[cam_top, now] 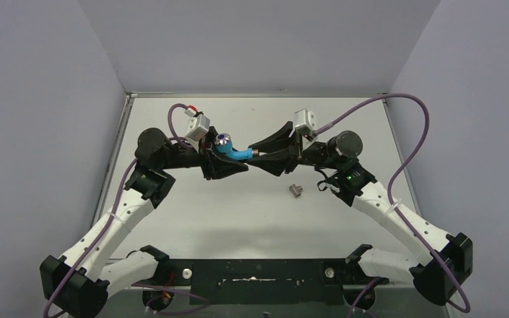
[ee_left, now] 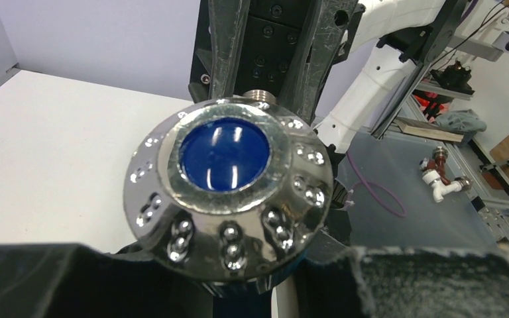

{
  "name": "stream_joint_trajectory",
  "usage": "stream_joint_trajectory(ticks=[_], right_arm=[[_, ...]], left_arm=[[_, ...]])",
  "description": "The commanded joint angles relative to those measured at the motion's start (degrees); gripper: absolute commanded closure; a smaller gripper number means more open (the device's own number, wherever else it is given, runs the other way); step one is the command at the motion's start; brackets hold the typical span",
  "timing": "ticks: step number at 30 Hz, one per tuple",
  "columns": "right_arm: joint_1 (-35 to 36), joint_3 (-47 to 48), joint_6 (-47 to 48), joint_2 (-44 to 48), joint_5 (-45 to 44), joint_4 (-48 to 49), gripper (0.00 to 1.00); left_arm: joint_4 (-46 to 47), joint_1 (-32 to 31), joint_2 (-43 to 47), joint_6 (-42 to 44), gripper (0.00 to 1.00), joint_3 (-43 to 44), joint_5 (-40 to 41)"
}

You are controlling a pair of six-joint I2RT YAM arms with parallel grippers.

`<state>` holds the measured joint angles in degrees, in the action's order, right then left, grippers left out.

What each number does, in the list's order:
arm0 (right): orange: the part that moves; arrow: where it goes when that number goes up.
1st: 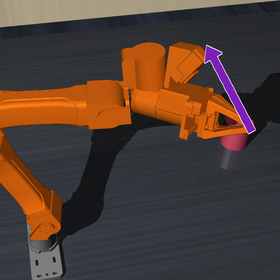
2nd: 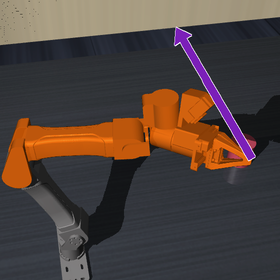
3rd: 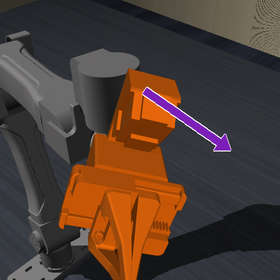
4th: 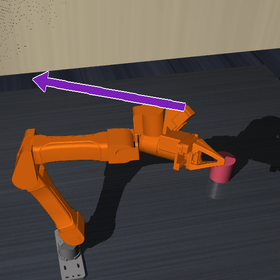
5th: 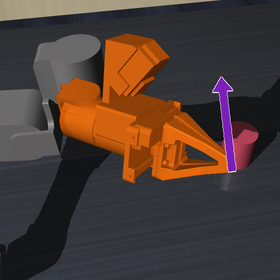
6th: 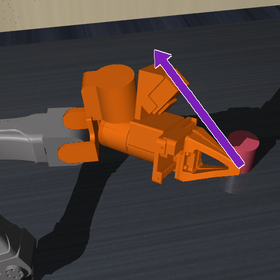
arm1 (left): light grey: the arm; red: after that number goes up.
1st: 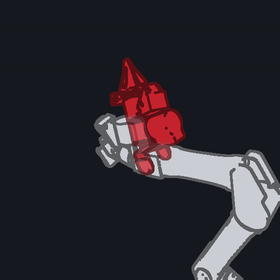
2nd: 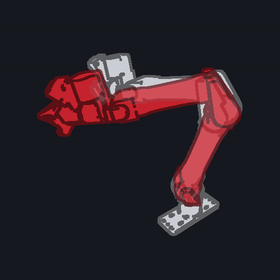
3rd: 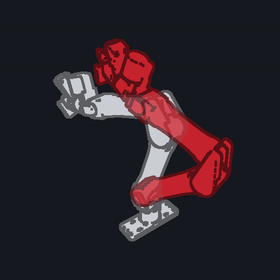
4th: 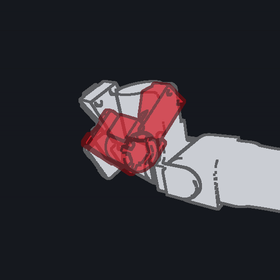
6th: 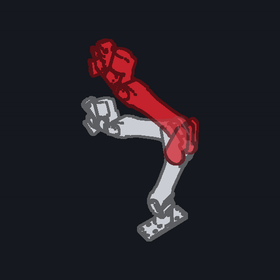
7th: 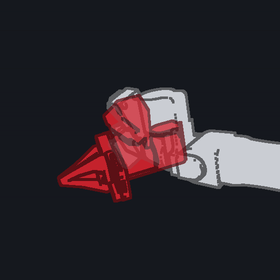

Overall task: Install the water faucets
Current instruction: Pick up the water faucet from the center of the board.

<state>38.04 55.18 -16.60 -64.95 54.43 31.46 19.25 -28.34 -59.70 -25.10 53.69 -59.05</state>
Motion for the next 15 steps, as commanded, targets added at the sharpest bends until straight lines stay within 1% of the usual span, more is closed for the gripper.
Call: stream_joint_trajectory(ticks=[1, 4, 6, 10, 15], right_arm=[[1.4, 3.6, 7.5, 0.9, 0.4, -12.6, 0.58], [1.5, 5.1, 8.9, 1.6, 1.6, -15.8, 0.46], [1.4, 6.0, 9.3, 1.5, 2.8, -17.0, 0.42], [1.4, 6.8, 9.2, 0.9, 4.3, -17.5, 0.41], [1.4, 6.2, 7.7, 1.6, 4.2, -14.7, 0.41]], left_arm=[[-2.2, -0.8, -0.1, 5.0, 1.0, 4.5, -2.1], [-9.5, -0.8, -0.5, 10.9, 1.0, 6.5, -2.5], [-11.7, -0.8, -0.7, 12.4, 1.0, 7.3, -2.6], [-14.1, -0.8, -1.2, 14.1, 1.0, 8.2, -2.7], [-15.7, -0.8, -1.3, 15.5, 1.0, 8.4, -2.7]])
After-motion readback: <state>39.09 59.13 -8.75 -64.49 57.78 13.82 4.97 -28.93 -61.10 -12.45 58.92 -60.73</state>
